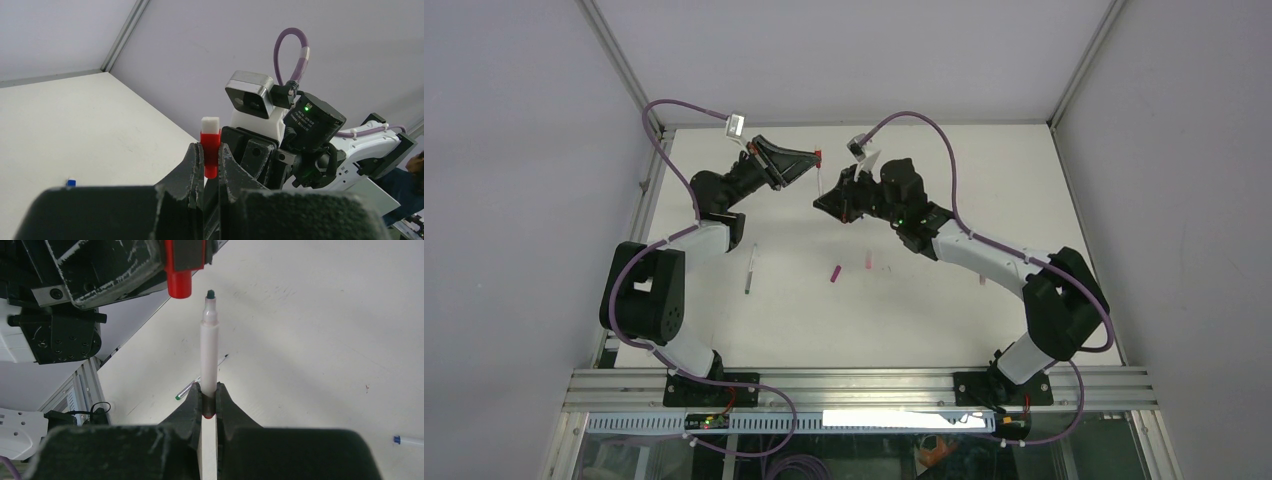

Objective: Insert the pens into the pen caps

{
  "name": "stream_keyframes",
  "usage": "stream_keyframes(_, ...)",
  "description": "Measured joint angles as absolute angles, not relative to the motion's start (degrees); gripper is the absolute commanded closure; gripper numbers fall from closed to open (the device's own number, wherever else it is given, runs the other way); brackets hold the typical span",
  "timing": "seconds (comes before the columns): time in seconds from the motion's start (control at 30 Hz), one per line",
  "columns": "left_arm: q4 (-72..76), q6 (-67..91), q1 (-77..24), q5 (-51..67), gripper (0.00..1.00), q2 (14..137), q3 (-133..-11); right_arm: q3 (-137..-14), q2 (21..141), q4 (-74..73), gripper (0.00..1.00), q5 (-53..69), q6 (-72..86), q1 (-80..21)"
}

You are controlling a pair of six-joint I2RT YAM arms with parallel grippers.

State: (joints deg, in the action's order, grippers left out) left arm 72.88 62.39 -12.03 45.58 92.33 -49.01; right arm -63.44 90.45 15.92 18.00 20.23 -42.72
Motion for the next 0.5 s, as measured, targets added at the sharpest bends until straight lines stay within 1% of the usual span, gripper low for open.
stream_keyframes(0.5,72.9,62.4,-12.0,45.9,1.00,92.3,-49.0,-64.4,89.8,15.6,1.00,18.0,20.0,-42.7)
